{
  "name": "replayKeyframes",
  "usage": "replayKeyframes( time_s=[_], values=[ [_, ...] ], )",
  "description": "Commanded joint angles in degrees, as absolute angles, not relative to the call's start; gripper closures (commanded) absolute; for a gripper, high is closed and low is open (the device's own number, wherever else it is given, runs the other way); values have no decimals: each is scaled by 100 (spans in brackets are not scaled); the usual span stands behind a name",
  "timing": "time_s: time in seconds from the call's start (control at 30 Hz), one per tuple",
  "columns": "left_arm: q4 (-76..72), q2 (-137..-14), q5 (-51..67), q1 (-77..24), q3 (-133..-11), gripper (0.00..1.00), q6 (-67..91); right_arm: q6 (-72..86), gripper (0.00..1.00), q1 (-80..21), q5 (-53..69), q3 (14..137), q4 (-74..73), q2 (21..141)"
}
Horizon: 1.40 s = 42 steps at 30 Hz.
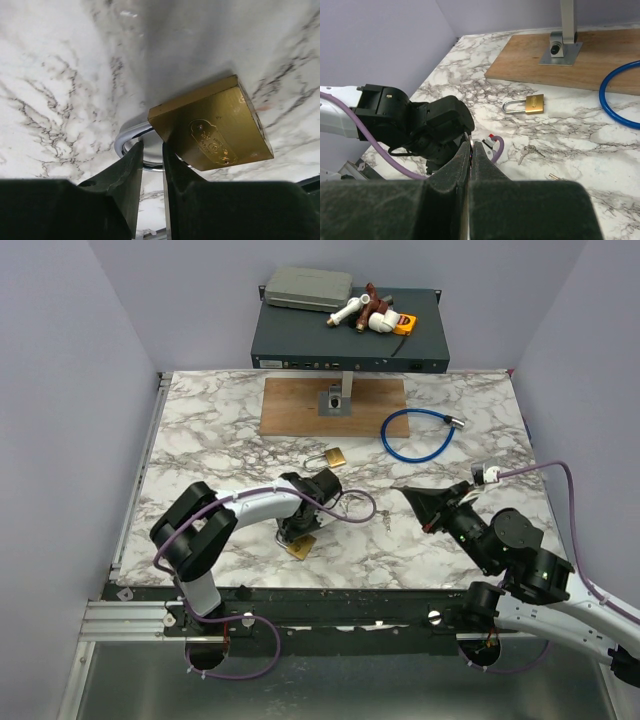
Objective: Unlock with the key
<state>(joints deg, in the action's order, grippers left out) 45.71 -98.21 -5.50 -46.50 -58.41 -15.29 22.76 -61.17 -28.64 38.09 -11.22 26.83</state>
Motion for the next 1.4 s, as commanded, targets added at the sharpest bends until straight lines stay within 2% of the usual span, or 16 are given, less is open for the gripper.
replayKeyframes(
  time_s=[0.0, 0.47, 0.83, 0.9, 1.0, 1.07, 1.1, 1.13, 1.37],
  values=[
    [4688, -10240, 293, -5077, -6009, 78, -1158, 2207, 99, -6122, -3039, 3979, -1329, 2561],
    [5256, -10639, 2173, -5142, -6636, 79, -444, 2279, 99, -6126, -3250, 4000, -1790, 2258],
    [5976, -9589, 2285, -4360, -7003, 70, -1211, 2253, 99, -6119, -3278, 4086, -1737, 2472],
    [6090, -9368, 2172, -4297, -7062, 65, -1397, 2223, 99, -6125, -3285, 4105, -1729, 2511],
    [5973, -8967, 2224, -4223, -6907, 46, -1745, 2158, 99, -6126, -3328, 4132, -1662, 2522],
    [5651, -8555, 2392, -4176, -6561, 30, -2023, 2098, 99, -6126, -3381, 4164, -1645, 2513],
    [5424, -8250, 2375, -4175, -6349, 19, -2181, 2066, 99, -6126, -3414, 4189, -1647, 2513],
    [5172, -7918, 2321, -4179, -6083, 3, -2341, 2046, 99, -6125, -3433, 4215, -1644, 2509],
    [4911, -5737, 2532, -4069, -5790, 2, -3505, 1935, 99, -6124, -3363, 4383, -1670, 2737]
  ],
)
